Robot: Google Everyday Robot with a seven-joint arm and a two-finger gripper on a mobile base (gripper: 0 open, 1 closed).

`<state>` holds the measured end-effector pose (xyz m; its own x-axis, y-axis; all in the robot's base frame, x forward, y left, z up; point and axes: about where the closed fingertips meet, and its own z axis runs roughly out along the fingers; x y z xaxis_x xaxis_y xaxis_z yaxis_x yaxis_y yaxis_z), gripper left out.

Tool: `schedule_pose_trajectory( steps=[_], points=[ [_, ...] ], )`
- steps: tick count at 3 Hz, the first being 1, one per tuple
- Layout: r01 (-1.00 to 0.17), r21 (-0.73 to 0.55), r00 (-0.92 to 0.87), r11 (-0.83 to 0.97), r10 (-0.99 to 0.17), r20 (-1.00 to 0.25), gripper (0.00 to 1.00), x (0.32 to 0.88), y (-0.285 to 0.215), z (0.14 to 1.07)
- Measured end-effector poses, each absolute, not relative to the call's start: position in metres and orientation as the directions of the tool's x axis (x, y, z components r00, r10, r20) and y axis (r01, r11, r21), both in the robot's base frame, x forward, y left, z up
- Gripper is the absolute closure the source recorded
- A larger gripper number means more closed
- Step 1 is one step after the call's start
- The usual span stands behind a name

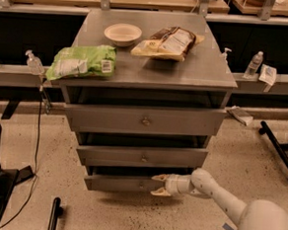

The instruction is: Open bottom drawer

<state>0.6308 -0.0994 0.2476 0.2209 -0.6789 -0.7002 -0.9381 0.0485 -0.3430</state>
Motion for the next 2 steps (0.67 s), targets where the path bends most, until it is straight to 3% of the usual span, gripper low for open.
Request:
schedule_pose_trajectory(
  steps=[2],
  points=[
    [-0.955,-0.282,0.137,0.089,-0.711,-0.69,0.44,0.671,-0.086,0.205]
  ],
)
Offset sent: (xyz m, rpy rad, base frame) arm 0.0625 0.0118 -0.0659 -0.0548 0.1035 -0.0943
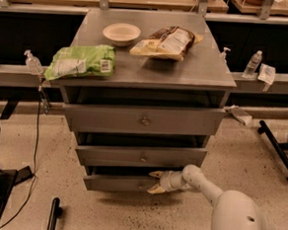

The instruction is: Open bottom drawer

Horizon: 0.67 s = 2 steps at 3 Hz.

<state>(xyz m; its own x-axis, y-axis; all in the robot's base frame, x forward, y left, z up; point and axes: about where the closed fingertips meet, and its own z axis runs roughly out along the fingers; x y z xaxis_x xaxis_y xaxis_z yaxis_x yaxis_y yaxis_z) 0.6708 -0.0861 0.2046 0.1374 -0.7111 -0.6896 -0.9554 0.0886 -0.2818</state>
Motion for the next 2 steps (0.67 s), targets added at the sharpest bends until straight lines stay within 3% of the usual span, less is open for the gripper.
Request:
schedule_pose_trajectory(
  steps=[1,2],
  points=[
    [-0.962,-0.252,0.103,0.104,-0.719,-0.687,0.36,0.679,-0.087,0.186],
    [-0.967,-0.233,0.084,0.105,-0.729,-0.679,0.38,0.675,-0.09,0.174]
  ],
)
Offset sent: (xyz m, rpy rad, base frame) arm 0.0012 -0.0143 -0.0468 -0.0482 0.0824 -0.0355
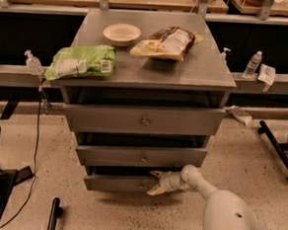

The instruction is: Open bottom drawer

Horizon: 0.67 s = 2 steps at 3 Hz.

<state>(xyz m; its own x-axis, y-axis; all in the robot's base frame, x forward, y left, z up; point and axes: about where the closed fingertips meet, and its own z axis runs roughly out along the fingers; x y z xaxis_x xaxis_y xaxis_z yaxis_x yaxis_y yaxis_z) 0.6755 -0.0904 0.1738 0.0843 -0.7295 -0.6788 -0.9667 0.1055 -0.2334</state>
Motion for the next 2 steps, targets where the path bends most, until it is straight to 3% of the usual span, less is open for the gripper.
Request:
schedule_pose_trajectory(
  steps=[2],
  points=[
    [-0.966,-0.249,0.126,0.063,-0.729,-0.672,0.4,0.636,-0.116,0.192]
  ],
)
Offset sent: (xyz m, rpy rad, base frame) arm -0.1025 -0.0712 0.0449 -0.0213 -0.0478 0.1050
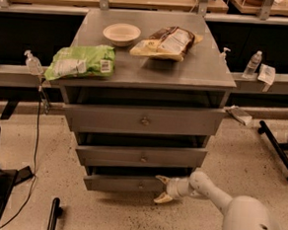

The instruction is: Open bottom drawer

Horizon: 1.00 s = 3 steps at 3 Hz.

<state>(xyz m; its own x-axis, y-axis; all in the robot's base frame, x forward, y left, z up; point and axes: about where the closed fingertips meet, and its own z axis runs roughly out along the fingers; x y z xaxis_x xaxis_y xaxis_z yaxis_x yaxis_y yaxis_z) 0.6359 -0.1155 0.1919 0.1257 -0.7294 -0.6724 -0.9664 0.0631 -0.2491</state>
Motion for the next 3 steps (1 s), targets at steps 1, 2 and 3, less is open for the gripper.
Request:
schedule_pose_trajectory(
  steps=[1,2,3],
  points=[
    [-0.96,-0.279,0.217,-0.039,-0.731,-0.646,0.46,0.588,-0.13,0.213],
    [-0.947,-0.317,0.254,-0.06,-0.744,-0.618,0.52,0.58,-0.139,0.226],
    [-0.938,-0.342,0.267,-0.061,-0.756,-0.597,0.52,0.593,-0.139,0.229]
  ],
)
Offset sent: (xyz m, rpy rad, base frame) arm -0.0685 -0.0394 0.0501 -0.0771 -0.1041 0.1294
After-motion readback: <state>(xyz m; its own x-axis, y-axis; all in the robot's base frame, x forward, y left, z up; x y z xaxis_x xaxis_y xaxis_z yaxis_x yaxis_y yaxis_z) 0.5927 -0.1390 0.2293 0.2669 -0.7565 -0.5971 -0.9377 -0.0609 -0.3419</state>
